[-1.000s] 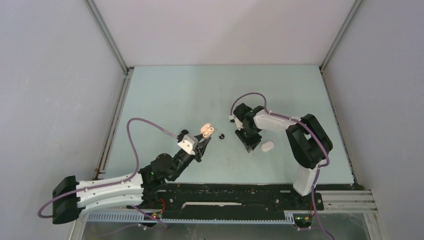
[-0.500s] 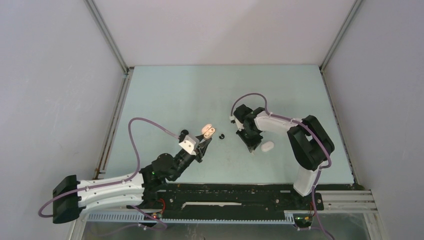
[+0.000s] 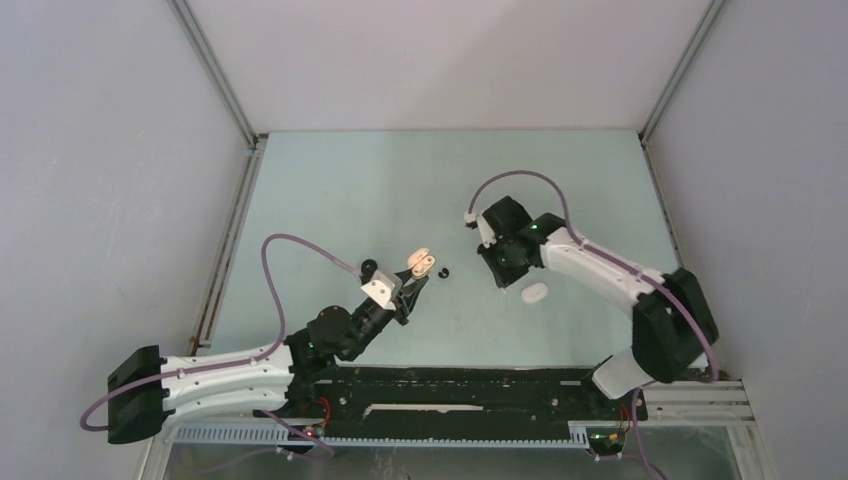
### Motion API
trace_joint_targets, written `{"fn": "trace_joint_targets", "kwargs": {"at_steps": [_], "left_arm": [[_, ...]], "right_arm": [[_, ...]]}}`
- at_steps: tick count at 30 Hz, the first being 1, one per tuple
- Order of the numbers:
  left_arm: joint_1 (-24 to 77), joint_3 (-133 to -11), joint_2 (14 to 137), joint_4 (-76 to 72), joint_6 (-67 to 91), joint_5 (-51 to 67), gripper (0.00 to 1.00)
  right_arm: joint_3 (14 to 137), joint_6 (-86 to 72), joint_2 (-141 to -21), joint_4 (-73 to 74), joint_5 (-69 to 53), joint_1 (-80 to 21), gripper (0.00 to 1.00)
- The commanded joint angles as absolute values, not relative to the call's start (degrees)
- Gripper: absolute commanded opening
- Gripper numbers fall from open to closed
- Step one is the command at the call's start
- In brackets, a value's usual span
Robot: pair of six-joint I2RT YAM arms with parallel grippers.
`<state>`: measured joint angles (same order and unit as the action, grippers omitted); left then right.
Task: Insert the wireless bluetooth earbuds into the charging case
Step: Pick up the earbud from the center of the board, then place the earbud in the charging case.
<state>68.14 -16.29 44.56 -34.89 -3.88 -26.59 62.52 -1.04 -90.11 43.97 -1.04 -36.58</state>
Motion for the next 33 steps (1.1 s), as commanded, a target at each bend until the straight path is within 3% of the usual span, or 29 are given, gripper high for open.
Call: {"fn": "trace_joint_targets", "kwargs": {"at_steps": [1,8,13,19,26,33], "left_arm": [[68.47,-15.79,46.39,-41.62,-2.41,-25.59,0.0],[68.47,-15.83,51.42,-49.67,-1.18,-19.36,0.0],[68.38,-16.91,55.53,-54.07,-1.07,-13.89,0.0],[68.38,-18.54,59.86,-58.73,-0.43,-7.31,0.0],[68.38,-19.2,61.58,-62.43,-3.38,0.81,0.0],[68.38,-19.54,62.71,-62.75,-8.01,3.37,0.0]], "right_arm": [[62.9,0.98,-79.21,41.03,-4.97,-34.7,0.0],[62.92,6.79,-64.9,34.15,-9.01,-30.09,0.0],[68.72,8.33,-62.67,34.66,-18.02,-22.94,0.0],[74.12,8.34,-57.54,34.34,-25.98,-22.95,0.0],[73.45,13.46,-47.76,34.27,-21.23,-36.1,0.0],[64.35,13.74,-41.62,28.46,-14.04,-50.79,0.0]]}}
